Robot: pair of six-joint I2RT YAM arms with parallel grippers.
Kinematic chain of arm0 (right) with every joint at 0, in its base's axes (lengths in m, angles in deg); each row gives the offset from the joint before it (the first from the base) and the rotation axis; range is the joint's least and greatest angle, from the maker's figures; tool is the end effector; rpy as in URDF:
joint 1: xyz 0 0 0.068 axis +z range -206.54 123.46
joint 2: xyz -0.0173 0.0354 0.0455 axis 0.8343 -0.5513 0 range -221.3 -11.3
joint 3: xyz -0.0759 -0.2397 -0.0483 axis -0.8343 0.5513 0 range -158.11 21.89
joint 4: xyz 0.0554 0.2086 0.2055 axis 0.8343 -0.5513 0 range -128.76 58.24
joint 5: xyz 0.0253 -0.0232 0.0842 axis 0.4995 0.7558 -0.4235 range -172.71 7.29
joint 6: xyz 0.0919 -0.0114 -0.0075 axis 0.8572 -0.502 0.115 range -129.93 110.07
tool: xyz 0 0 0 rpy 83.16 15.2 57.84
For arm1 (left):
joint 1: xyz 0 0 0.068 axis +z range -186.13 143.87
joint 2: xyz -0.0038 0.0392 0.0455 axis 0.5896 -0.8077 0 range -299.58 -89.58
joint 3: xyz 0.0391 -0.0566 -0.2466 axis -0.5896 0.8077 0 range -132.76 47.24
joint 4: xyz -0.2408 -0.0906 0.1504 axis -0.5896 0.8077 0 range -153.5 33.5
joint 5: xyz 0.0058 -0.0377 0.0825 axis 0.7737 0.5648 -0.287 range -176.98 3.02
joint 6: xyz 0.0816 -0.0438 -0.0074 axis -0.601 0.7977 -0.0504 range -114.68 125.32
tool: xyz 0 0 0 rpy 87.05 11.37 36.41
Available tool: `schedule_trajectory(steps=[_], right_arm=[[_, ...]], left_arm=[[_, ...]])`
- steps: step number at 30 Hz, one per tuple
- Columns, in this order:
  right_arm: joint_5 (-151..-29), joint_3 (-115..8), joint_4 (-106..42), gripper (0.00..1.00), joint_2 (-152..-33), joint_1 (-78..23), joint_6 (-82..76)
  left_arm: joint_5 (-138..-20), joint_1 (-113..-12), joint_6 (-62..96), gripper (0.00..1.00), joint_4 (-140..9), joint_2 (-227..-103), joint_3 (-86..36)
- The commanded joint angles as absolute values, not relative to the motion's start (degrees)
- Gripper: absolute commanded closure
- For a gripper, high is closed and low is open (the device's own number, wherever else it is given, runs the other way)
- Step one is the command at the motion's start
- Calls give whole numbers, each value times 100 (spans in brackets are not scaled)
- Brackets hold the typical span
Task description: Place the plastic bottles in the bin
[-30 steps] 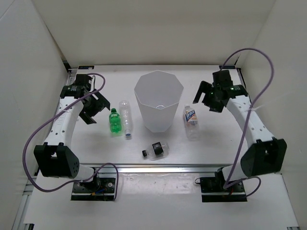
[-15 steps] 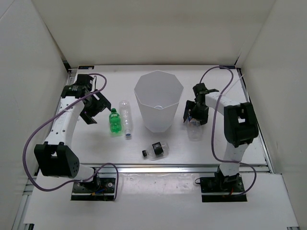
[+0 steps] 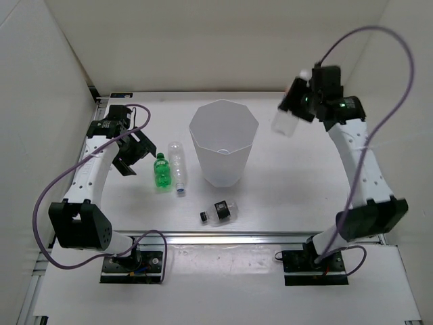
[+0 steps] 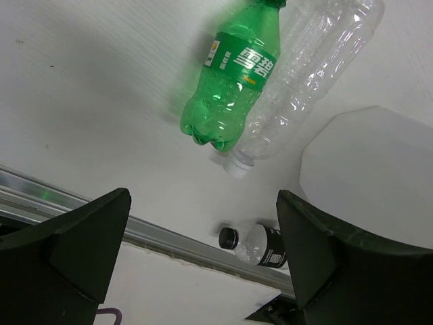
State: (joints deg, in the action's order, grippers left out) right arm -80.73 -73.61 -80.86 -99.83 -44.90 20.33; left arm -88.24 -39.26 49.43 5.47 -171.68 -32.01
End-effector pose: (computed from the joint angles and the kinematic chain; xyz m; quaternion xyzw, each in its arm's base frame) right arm 0.3972 0.0789 0.3483 0.1547 0.9007 0.1302 0.3844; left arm 0.3212 -0.0157 0.2538 -0.3473 0.9243 -0.0534 0.1491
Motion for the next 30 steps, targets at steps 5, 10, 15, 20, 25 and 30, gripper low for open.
schedule_trajectory(steps=[5, 10, 15, 20, 25, 30], right_arm=[[-7737, -10614, -7737, 52, -10653, -2828, 924], [-7217, -10400, -7799, 22, -11018, -1956, 782], [-7216, -9667, -8027, 0, -10886, -1945, 984], [-7137, -9772, -8027, 0, -10368, -2112, 984], [-7356, -10071, -8369, 0, -10166, -2235, 984], [-7357, -10011, -8581, 0, -9902, -2235, 984]], left_arm=[[-8663, -3947, 4944, 0, 436, -17342, -3213], [-8602, -3947, 5057, 0, 331, -17395, -3266], [-8680, -4140, 5181, 0, 66, -17395, -2968], [-8751, -4140, 5181, 0, -328, -17448, -2686], [-9031, -4245, 4962, 0, -654, -17878, -2624], [-8822, -4298, 4838, 0, -943, -18492, -2686]])
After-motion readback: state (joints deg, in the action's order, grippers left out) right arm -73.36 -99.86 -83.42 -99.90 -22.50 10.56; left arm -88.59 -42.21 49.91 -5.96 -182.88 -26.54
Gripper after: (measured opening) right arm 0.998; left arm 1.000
